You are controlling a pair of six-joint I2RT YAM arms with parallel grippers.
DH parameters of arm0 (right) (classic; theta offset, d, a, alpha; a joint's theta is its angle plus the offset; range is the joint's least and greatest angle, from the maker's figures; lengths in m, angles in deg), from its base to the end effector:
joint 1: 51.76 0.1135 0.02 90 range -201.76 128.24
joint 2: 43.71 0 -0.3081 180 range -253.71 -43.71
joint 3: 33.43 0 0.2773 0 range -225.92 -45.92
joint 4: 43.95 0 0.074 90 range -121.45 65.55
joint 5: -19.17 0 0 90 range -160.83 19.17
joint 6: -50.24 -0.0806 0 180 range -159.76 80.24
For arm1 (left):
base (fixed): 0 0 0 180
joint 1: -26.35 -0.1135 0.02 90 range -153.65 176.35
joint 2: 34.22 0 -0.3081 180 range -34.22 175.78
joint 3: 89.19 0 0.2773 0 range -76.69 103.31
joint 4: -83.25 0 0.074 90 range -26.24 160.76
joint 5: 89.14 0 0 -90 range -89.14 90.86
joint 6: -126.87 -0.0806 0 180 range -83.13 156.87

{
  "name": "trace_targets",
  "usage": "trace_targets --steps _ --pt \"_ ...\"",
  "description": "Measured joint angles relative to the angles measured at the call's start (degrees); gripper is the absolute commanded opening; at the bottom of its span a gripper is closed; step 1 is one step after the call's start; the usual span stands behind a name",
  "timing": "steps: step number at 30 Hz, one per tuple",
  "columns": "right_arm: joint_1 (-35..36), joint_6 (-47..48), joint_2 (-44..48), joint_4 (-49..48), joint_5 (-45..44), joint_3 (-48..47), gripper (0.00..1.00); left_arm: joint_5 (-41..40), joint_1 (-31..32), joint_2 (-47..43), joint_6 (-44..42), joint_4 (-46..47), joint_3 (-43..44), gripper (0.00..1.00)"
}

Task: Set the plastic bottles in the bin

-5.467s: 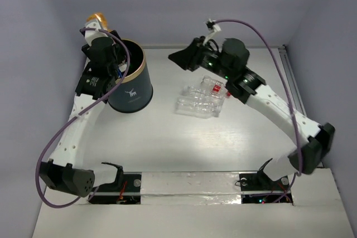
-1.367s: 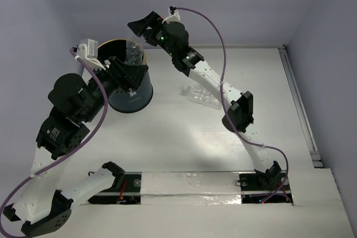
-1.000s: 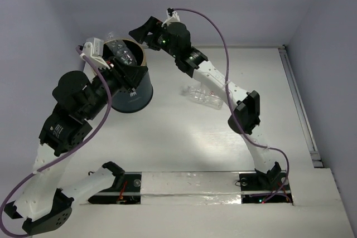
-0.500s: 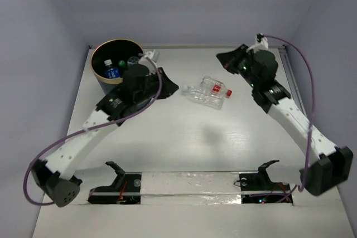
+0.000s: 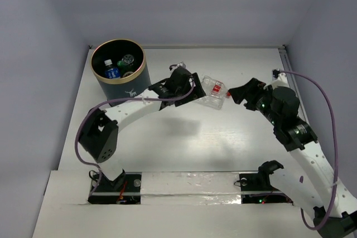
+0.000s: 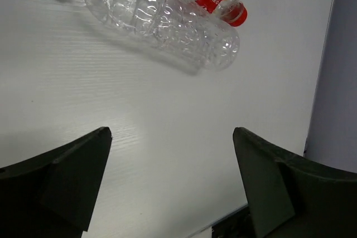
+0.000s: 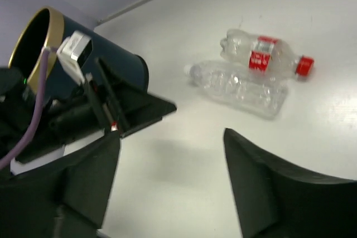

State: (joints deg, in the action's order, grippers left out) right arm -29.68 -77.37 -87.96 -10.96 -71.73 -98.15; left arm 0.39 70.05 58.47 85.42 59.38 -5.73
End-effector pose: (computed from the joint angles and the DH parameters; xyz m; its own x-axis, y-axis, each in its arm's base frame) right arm 0.1951 0.0778 0.3920 -0.3798 0.5044 -0.7754 -0.1639 0.7883 0.5931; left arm 0.3169 -0.3019 0.2924 -0.7755 -0.2957 -0.5579 0.1581 0.7645 -0.6249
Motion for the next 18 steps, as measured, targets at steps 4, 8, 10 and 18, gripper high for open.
trace_targets --steps 4,8,10,18 --pt "0.0 0.5 4.5 2.8 2.9 4.8 0.94 -0.6 0.0 6.4 5.5 0.5 4.0 0.94" --pt "0.0 1.7 7.4 5.5 6.9 7.1 0.94 -1.6 0.0 11.7 10.7 0.9 6.7 0.99" --pt "0.0 2.8 8.4 6.6 8.9 7.1 0.95 -2.2 -0.2 14.4 13.1 0.9 8.3 0.99" --pt "0.0 7.9 11.5 9.6 16.2 7.1 0.95 -6.1 -1.8 21.3 22.3 0.0 13.9 0.99"
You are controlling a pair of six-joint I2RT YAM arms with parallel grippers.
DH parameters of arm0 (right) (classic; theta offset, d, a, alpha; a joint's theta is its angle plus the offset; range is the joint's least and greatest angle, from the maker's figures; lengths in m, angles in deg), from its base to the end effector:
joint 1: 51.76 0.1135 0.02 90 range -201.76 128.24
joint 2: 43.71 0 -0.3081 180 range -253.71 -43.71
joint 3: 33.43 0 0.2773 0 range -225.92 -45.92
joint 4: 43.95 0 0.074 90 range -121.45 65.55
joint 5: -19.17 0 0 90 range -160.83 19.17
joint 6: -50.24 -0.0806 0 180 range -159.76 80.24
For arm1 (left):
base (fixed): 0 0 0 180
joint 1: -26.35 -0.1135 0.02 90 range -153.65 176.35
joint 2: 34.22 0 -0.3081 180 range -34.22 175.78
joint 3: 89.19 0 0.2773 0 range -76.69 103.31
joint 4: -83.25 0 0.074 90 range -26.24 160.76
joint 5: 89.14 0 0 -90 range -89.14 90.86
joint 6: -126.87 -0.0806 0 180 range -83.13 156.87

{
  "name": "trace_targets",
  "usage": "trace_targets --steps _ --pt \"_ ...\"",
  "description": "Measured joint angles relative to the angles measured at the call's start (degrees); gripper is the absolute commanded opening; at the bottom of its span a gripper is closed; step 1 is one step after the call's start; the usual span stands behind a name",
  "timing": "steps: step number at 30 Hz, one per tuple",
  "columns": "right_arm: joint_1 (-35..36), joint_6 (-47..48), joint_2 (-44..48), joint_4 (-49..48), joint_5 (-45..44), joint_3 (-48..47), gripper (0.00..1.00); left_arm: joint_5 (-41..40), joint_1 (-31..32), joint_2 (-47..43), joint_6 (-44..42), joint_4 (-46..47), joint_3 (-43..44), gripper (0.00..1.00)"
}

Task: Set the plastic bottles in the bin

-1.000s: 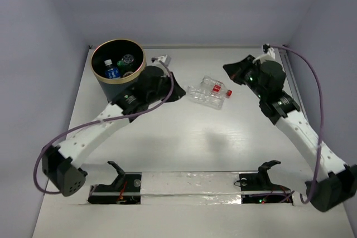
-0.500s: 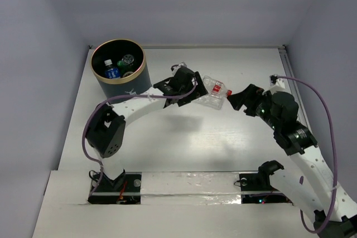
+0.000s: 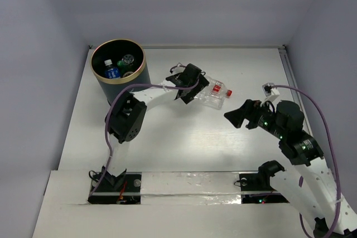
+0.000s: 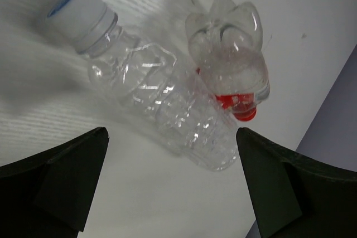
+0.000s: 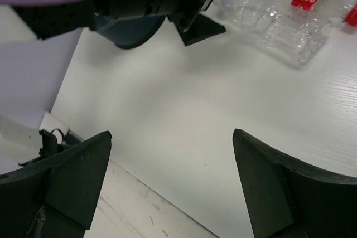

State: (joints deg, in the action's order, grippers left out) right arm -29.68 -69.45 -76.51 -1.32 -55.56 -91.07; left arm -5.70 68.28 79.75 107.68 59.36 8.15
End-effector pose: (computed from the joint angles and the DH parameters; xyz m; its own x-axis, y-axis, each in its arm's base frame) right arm 0.1377 0.0787 0.3505 -0.5407 0.2963 -0.7873 -0.3767 0.7516 0.5415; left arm 0.3990 -0.3460 0.2156 -0.7248 -0.6101 -0.3200 -0.2595 0.6720 -0.6935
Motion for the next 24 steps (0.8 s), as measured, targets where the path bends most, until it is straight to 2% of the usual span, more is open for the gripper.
trace_targets --steps 6,13,21,22,24 --pt "0.0 1.9 -0.1 0.5 5.1 0.3 0.95 -1.9 -1.2 7.1 2.3 -3.0 9.0 0.99" --pt "0.4 2.9 -0.2 1.0 6.7 1.1 0.95 -3.3 -1.5 12.9 2.8 -8.6 16.0 0.97" --pt "0.5 3.1 -1.4 0.9 6.3 1.1 0.93 -4.5 -1.5 12.2 2.8 -9.6 12.6 0.75" --pt "0.5 3.1 -1.8 0.9 6.1 1.1 0.9 -4.8 -1.5 12.2 2.4 -9.7 12.6 0.73" --pt "0.5 3.2 -3.0 0.6 5.9 1.1 0.74 -5.1 -1.5 12.2 1.5 -9.7 12.4 0.55"
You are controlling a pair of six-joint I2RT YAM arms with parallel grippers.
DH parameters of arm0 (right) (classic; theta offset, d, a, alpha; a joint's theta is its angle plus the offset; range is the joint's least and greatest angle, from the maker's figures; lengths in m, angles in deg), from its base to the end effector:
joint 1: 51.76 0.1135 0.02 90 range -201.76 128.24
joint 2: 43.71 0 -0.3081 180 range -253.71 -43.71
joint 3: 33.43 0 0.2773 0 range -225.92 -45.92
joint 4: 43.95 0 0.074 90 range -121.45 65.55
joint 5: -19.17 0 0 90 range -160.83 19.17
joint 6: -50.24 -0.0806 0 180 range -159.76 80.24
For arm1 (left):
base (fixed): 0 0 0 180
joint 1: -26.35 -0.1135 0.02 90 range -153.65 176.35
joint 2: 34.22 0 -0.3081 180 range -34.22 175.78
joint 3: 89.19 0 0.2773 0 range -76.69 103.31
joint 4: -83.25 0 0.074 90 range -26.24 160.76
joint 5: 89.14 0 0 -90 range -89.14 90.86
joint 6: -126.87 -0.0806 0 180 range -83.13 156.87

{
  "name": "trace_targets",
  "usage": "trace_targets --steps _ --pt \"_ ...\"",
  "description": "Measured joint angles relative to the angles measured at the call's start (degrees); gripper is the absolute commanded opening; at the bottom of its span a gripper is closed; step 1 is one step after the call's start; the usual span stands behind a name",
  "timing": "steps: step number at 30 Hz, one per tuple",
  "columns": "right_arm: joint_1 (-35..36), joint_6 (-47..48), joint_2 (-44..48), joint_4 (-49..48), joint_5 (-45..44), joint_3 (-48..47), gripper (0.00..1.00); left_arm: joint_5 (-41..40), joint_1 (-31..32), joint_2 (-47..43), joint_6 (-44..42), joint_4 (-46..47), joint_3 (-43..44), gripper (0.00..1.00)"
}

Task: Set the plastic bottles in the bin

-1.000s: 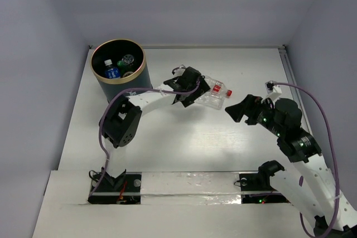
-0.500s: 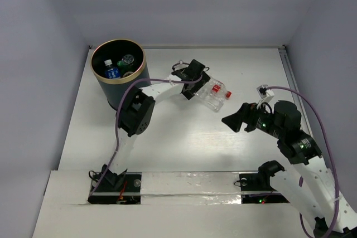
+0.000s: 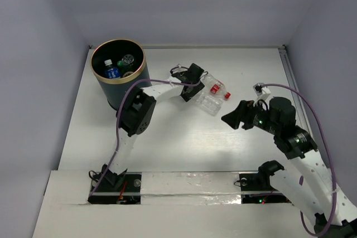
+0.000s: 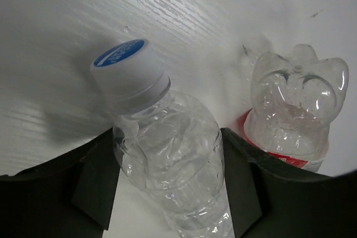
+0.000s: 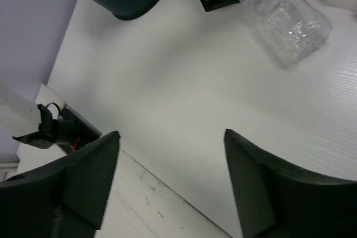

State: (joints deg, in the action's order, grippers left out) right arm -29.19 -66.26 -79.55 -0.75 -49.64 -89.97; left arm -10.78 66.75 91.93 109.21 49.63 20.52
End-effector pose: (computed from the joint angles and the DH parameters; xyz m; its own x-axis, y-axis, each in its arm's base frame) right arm 0.1434 0.0912 0.3348 -0.6135 0.1955 -0.7651 -0.4386 0.7213 0.5360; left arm 0.4415 -0.3544 0.1665 -0.6880 -0.6400 -0.3422 -0.3937 0.7252 -0.5648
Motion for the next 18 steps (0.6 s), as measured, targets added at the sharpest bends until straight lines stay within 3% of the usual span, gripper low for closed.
trace_targets --steps 1,2,4,7,10,13,14,18 --pt "0.0 -0.2 -0.6 -0.2 -0.2 0.0 0.66 -0.1 0.0 -0.2 -0.7 0.1 0.0 0.49" --pt "0.0 -0.2 -1.5 -0.4 -0.5 0.0 0.52 -0.5 0.0 -0.4 -1.7 0.1 -0.4 0.36" --pt "0.0 -0.4 -3.4 -0.7 -1.4 -0.3 0.46 -0.6 0.0 -1.2 -3.4 0.3 -1.7 0.26" --pt "0.0 -0.5 -6.7 -0.7 -3.8 -2.3 0.44 -1.0 0.0 -4.4 -7.2 0.2 -5.0 0.25" --pt "0.0 -0.2 -11.1 -0.6 -7.6 -6.9 0.49 -1.1 0.0 -10.4 -11.0 0.1 -10.1 0.26" --pt "-0.5 0.8 -16.2 -1.0 -10.4 -14.7 0.65 -1.0 0.0 -18.4 -14.3 0.1 -13.6 0.26" --pt "-0.8 1.2 -18.8 -1.3 -10.8 -16.3 0.65 -1.0 0.0 -21.6 -15.5 0.1 -14.3 0.27" --pt "-2.4 4.4 -31.2 -2.1 -11.1 -26.4 0.88 -1.1 0.0 -33.5 -20.2 0.6 -14.9 0.27"
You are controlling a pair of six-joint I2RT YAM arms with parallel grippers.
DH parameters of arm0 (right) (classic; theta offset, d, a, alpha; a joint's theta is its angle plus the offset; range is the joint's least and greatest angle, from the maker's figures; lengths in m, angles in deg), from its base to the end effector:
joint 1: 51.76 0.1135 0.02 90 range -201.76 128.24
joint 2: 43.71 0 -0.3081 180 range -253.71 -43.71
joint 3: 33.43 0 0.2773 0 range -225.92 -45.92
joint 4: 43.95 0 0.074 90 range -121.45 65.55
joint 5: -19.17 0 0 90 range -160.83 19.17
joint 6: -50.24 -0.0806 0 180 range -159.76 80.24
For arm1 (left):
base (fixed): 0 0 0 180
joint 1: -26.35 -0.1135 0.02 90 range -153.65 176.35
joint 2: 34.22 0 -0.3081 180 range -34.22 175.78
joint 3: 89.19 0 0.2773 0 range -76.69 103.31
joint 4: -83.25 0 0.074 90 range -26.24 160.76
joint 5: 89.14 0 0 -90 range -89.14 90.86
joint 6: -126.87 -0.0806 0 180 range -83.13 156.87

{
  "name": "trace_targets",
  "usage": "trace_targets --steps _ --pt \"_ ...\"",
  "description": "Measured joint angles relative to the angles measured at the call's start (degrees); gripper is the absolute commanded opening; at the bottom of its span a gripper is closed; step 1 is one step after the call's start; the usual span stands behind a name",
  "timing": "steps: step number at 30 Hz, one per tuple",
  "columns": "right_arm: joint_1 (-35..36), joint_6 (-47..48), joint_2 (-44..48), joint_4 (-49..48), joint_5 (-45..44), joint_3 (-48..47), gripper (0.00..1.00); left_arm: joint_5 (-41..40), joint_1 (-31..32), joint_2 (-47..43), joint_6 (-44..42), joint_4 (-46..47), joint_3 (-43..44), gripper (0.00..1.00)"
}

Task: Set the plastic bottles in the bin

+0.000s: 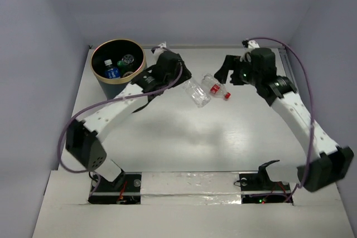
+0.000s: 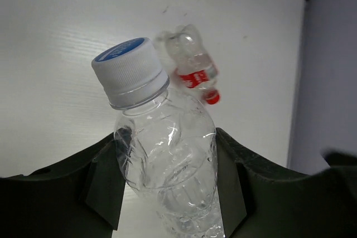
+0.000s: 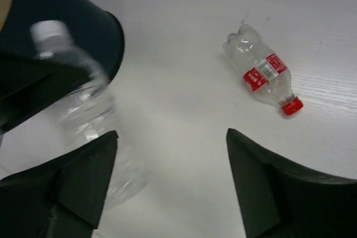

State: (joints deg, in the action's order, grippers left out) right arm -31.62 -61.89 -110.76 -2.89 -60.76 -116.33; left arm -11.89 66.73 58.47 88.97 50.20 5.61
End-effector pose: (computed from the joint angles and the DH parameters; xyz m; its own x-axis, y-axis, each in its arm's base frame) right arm 0.2818 0.1184 0.4076 -0.5541 0.1919 -0.8100 -0.3010 0.8611 0.4098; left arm 0.3486 -0.2731 0.3530 -0.6254 -0.4784 -0.6164 -0.0095 0.7946 -0.6071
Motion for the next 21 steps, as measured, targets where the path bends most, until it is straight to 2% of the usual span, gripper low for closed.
trace_targets --steps 3,5,11,13,21 --pt "-0.7 4.3 -11.1 0.7 -1.3 -6.7 0.94 0.6 -1.2 -7.7 -4.0 -0.8 1.3 0.28" --pt "-0.8 7.9 -19.3 3.1 -2.5 -12.2 0.95 3.0 -4.4 -11.2 -6.4 -1.6 3.2 0.28" --pt "-1.0 18.3 -39.9 12.2 -4.3 -28.5 0.97 7.5 -25.1 -15.9 -13.6 -6.8 13.4 0.28" --pt "-1.0 20.4 -44.1 14.8 -5.0 -32.1 0.97 7.0 -29.0 -15.9 -15.8 -9.0 17.7 0.28" --pt "-1.0 24.5 -56.6 21.1 -6.5 -45.6 0.97 6.7 -30.3 -14.6 -19.1 -12.6 25.1 0.29"
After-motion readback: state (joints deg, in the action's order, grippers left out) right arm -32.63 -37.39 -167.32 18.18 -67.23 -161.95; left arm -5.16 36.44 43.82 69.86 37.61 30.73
